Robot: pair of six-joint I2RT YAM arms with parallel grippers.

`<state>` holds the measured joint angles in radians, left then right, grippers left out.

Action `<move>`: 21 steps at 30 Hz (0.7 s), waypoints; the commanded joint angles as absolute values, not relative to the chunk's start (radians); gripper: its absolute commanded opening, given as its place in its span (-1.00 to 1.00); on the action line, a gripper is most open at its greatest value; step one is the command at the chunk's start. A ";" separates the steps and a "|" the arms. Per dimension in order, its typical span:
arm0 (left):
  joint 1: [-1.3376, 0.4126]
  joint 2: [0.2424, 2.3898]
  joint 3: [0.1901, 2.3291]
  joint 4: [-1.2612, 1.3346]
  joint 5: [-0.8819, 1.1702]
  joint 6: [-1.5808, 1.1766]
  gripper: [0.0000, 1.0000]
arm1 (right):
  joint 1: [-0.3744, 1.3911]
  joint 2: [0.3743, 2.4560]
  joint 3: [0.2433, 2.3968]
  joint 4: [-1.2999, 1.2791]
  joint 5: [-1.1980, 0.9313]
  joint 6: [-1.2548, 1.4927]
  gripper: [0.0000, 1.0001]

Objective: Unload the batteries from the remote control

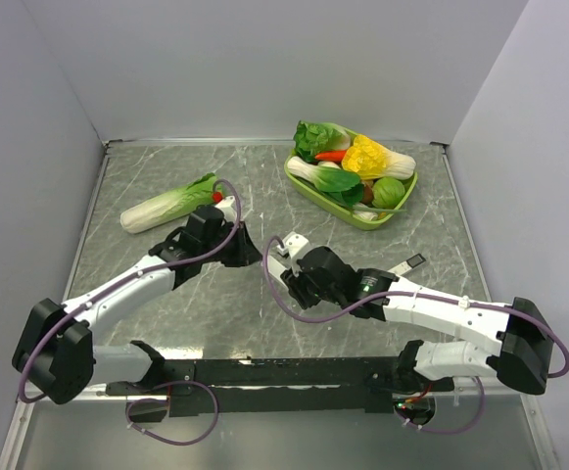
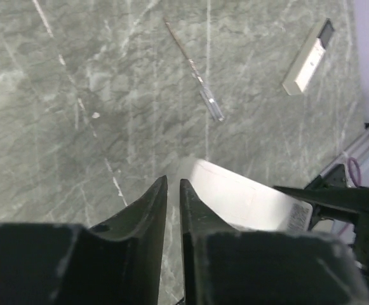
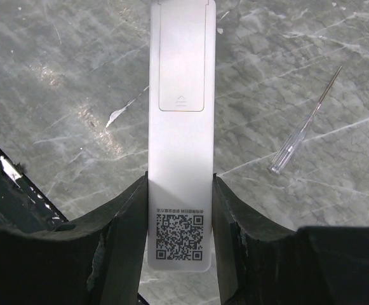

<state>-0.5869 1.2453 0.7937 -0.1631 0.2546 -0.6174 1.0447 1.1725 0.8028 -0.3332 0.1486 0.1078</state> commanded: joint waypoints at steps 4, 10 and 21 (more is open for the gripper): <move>-0.589 1.292 0.825 -0.147 0.253 -0.603 -0.75 | 1.051 1.111 0.773 -0.272 0.107 0.112 -1.00; -0.589 1.266 0.850 -0.215 0.192 -0.652 0.33 | 1.051 1.144 0.756 -0.296 0.092 0.120 -1.00; -0.586 1.171 0.732 -0.057 0.455 -0.753 0.67 | 1.049 1.077 0.698 -0.220 0.097 0.158 -1.00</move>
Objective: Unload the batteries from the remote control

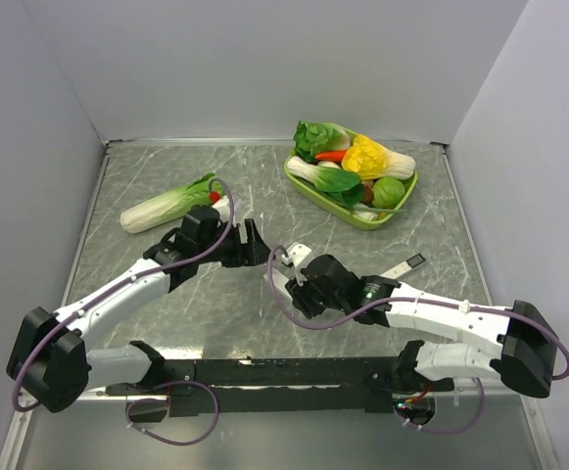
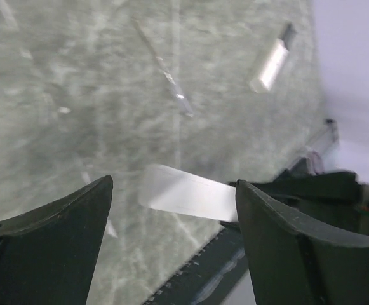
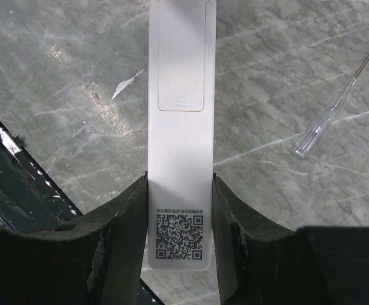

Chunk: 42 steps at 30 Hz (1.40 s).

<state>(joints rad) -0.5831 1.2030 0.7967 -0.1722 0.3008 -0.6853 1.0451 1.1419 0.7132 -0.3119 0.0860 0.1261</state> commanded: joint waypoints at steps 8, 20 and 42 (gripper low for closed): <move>-0.601 1.189 0.641 0.123 0.485 -0.905 0.51 | 1.051 1.040 0.692 -0.166 0.103 0.196 -1.00; -0.660 1.247 0.612 0.178 0.436 -0.951 0.21 | 1.049 1.046 0.693 -0.153 0.124 0.207 -1.00; -0.591 1.270 0.620 0.169 0.393 -0.973 -0.59 | 1.051 1.003 0.640 -0.143 0.080 0.189 -1.00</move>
<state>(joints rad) -0.6243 1.2480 0.6117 0.2073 0.4751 -1.0447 1.0424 1.0344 0.6319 -0.1600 0.1112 0.2134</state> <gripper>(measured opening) 0.286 0.468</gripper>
